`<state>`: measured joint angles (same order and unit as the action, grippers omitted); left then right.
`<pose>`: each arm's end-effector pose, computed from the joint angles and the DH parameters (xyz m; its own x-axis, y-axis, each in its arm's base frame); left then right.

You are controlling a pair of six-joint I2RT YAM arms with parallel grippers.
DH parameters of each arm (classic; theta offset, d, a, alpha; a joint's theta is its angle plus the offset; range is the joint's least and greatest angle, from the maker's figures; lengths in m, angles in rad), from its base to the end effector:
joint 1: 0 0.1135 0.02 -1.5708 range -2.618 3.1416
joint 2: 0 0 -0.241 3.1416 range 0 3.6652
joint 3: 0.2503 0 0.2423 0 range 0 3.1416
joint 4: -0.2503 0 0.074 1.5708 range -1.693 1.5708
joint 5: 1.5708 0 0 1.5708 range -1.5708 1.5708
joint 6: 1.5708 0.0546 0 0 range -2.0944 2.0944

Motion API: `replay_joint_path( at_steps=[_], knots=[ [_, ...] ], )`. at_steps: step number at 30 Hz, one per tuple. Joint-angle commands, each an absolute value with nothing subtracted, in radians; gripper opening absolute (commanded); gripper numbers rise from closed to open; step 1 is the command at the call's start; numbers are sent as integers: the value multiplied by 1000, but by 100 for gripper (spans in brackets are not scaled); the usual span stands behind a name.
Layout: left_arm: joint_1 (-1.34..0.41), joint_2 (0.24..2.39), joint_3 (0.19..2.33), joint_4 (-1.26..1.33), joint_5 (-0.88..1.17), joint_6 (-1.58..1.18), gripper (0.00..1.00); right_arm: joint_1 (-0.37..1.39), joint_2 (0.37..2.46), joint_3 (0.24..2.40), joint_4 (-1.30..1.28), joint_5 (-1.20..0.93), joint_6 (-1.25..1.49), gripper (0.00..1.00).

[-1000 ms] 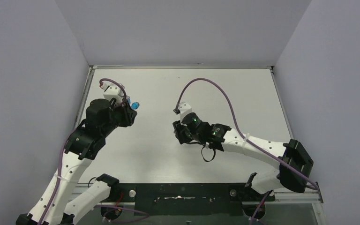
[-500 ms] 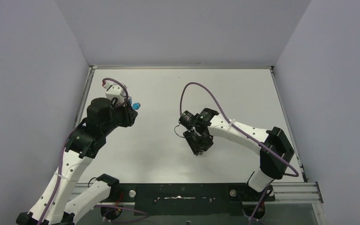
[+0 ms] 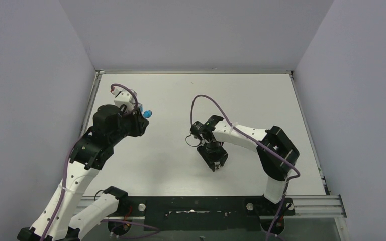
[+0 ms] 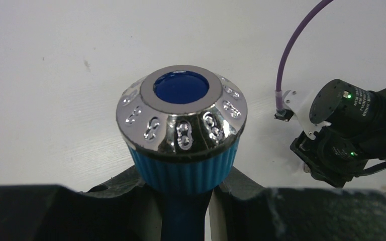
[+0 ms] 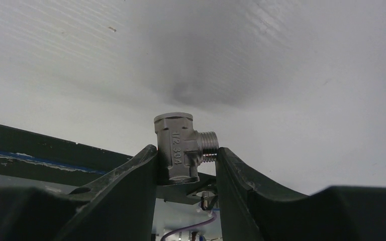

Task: Install the water faucets
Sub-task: Adjust the adaptor at the center of the board.

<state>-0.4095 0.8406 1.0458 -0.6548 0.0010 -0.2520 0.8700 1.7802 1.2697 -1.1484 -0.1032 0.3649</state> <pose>0.1767 -0.0768 0.3438 -0.4856 -0.0611 -0.8721 0.2870 0.9311 -0.2250 0.1846 0.2275 0.1591 -0.8693 -0.4799 0.1188 -0.4755 0.8773 0.0645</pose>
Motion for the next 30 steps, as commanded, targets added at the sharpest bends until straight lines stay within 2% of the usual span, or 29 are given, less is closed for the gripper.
replay_joint_path(
  at_steps=[1,7,10,15,17,24,30],
  knots=[
    [-404,823,1081,-616,38,-246,0,863,1820,1298,-1130,-136,299,26],
    [-403,817,1080,-617,39,-248,0,863,1877,1323,-1169,-107,275,30],
    [-403,815,1079,-620,38,-248,0,863,1892,1333,-1181,-92,272,35],
    [-404,816,1080,-620,36,-249,0,862,1909,1338,-1184,-74,271,59],
    [-403,817,1080,-621,35,-247,0,862,1909,1342,-1181,-74,272,64],
    [-403,815,1075,-620,35,-245,0,864,1870,1359,-1150,-88,284,70],
    [-403,812,1077,-618,32,-243,0,862,1710,1285,-994,-145,372,74]
  ],
)
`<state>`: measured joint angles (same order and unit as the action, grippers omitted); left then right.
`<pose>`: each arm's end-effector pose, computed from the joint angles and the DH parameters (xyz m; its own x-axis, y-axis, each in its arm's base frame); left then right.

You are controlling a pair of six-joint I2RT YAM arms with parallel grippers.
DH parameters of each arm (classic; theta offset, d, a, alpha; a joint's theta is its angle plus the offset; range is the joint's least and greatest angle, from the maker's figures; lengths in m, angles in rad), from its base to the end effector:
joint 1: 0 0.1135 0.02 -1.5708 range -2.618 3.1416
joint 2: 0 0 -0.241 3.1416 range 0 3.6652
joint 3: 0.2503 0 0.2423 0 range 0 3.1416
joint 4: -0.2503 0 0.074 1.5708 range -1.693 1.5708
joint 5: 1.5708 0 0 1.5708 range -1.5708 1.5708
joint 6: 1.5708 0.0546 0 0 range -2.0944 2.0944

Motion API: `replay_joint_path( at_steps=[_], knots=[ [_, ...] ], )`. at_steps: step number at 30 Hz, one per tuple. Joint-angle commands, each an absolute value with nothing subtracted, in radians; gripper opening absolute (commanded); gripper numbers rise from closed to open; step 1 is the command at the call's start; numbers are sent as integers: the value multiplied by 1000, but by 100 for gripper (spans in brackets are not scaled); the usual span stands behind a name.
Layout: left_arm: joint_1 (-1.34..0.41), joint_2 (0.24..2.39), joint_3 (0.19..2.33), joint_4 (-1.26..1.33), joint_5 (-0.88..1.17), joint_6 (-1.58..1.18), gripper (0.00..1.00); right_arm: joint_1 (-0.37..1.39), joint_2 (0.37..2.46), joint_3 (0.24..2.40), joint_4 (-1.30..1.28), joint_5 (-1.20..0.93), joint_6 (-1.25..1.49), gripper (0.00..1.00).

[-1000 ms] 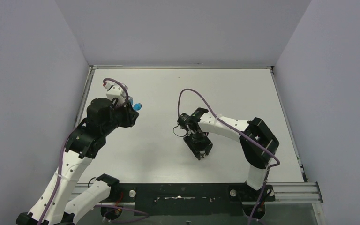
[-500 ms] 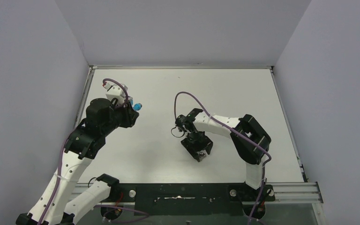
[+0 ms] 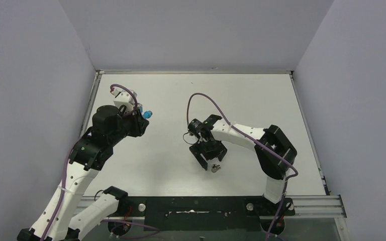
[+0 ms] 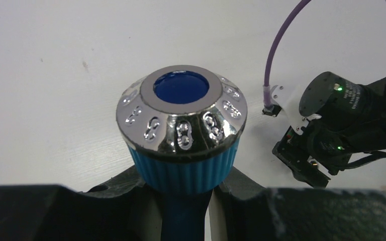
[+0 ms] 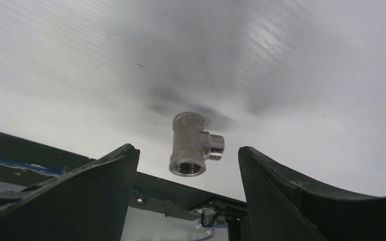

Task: Install the water faucets
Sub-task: Adjust the adaptor at the center of the board.

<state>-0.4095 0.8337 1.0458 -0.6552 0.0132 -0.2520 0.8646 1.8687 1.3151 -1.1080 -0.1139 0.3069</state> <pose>0.1750 -0.0767 0.3449 -0.4829 -0.0622 -0.8735 0.2981 0.9262 -0.2307 0.1967 0.2402 0.1438 -0.8424 -0.5251 0.1206 -0.5190 0.8510 0.0805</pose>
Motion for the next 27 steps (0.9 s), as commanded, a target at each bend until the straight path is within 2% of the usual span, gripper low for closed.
replay_joint_path(
  at_steps=[1,5,7,11,14,20,24,27],
  knots=[
    [-404,812,1078,-618,31,-242,0,861,1676,1260,-961,-143,394,75],
    [-404,810,1078,-618,28,-239,0,856,1554,1161,-878,-53,467,75],
    [-403,809,1077,-617,31,-236,0,856,1488,1112,-814,-46,418,75],
    [-404,807,1075,-615,33,-232,0,849,1327,1011,-644,-105,231,77],
    [-403,807,1085,-620,28,-229,0,837,1290,1012,-611,-172,92,78],
    [-403,783,1112,-644,8,-221,0,821,1255,1001,-547,-154,-111,73],
    [-403,773,1128,-667,-19,-209,0,831,1235,974,-584,-222,-423,67],
    [-403,757,1127,-679,-26,-204,0,835,1226,975,-732,-316,-643,65]
  ],
)
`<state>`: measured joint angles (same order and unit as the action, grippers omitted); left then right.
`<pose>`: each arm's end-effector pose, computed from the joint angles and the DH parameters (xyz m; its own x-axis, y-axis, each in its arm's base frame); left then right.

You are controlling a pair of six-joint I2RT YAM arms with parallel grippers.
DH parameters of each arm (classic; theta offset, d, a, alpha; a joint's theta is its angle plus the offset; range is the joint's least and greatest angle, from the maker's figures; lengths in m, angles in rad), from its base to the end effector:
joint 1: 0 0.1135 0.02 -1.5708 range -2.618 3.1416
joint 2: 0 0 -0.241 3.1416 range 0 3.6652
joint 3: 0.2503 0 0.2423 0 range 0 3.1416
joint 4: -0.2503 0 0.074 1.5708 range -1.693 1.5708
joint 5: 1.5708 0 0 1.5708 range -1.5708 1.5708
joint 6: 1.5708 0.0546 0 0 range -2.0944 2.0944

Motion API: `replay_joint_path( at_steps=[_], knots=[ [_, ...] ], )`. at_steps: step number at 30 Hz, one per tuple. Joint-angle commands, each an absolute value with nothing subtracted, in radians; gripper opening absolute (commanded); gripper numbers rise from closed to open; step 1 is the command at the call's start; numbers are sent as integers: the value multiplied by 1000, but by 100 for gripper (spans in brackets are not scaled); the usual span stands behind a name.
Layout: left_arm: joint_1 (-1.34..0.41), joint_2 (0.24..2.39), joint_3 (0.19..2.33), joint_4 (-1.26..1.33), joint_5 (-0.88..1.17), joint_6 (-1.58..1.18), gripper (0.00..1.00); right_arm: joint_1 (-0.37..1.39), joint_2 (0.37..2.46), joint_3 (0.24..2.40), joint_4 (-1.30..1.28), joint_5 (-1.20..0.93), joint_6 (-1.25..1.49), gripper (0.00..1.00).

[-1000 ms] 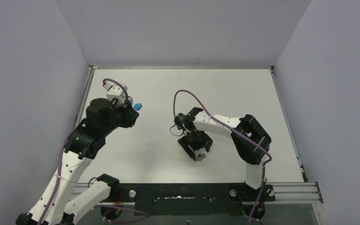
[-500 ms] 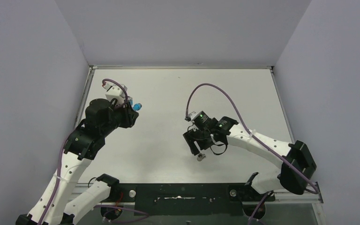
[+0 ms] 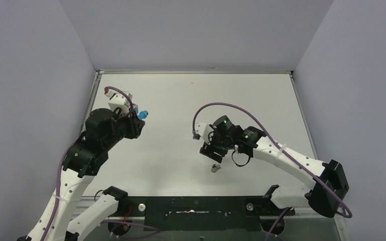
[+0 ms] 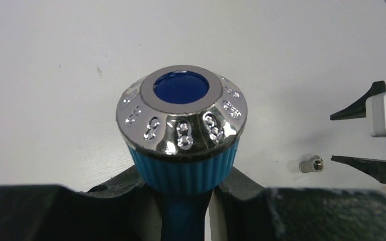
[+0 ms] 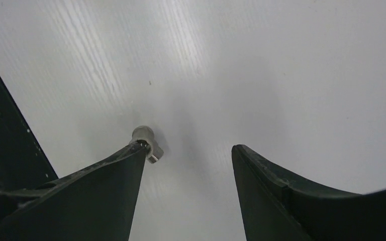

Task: Install the water faucets
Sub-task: Adjust the adaptor at the center of the board.

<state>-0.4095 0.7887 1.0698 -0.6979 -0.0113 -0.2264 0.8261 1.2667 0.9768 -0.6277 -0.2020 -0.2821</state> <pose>0.1623 -0.0698 0.3552 -0.4491 -0.0497 -0.8921 0.2954 0.9340 -0.2008 0.1732 0.2041 0.2326 -0.2934 -0.7207 -0.6281 -0.9211 0.3891 -0.0161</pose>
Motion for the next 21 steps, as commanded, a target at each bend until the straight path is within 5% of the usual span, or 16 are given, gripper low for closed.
replay_joint_path(
  at_steps=[1,8,21],
  knots=[
    [-403,752,1125,-681,-27,-205,0,836,1221,976,-773,-355,-700,64],
    [-403,725,1105,-681,-35,-224,0,859,1155,903,-794,-502,-931,63],
    [-403,698,1092,-700,-47,-236,0,852,1281,835,-701,-455,-1045,64]
  ],
)
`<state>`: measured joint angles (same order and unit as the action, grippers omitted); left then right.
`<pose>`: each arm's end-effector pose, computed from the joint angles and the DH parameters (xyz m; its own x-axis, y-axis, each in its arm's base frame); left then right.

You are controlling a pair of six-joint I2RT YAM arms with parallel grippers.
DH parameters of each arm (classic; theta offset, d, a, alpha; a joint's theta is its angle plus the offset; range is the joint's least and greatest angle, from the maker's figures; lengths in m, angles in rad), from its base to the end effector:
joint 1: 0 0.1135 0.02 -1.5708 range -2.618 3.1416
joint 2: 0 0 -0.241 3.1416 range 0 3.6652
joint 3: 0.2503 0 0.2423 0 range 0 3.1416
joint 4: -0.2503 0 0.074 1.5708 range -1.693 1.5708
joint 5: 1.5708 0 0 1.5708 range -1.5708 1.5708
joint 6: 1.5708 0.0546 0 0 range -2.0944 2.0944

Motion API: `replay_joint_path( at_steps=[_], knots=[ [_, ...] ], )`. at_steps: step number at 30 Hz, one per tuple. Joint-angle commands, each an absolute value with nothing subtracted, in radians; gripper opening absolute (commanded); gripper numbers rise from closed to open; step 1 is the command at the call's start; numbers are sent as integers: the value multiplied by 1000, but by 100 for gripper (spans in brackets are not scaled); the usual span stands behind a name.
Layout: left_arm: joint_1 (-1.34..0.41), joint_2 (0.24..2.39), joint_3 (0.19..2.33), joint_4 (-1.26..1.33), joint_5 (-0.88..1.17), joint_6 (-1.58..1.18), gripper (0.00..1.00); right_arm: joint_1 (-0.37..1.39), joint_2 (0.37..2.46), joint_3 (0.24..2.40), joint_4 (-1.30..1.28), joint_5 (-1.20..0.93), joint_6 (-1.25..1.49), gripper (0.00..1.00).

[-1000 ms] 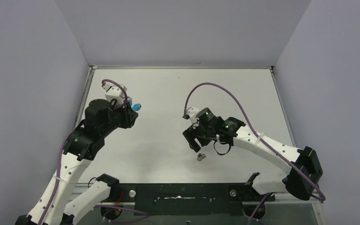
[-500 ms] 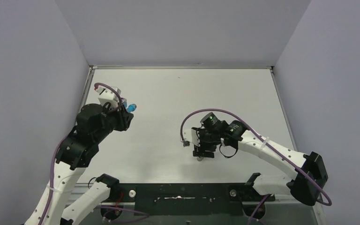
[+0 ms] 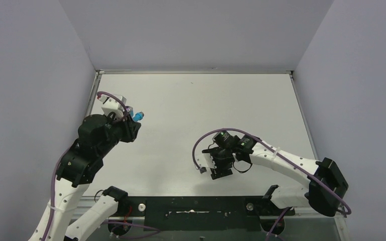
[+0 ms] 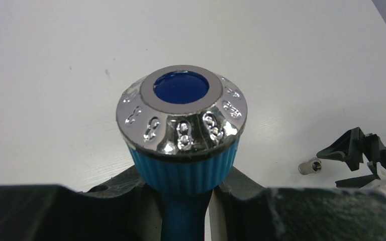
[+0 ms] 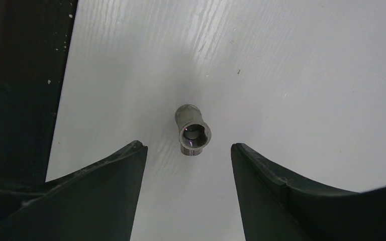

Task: Install the water faucets
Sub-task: Adjust the adaptor at the center of the board, then pick up the adaptor at the center of the board.

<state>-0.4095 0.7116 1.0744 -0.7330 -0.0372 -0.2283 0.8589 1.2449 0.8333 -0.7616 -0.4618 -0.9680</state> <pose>0.1435 -0.0601 0.3638 -0.4061 -0.0703 -0.9111 0.2815 0.9389 -0.1979 0.1316 0.1897 0.1896 0.3097 -0.7699 -0.5579 -0.9443 -0.3175 -0.0861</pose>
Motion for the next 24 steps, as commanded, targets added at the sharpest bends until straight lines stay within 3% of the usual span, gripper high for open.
replay_joint_path(
  at_steps=[1,24],
  knots=[
    [-403,699,1092,-700,-46,-236,0,848,1295,835,-694,-453,-1053,64],
    [-403,721,1109,-705,-52,-229,0,804,1460,812,-645,-451,-1156,55]
  ],
)
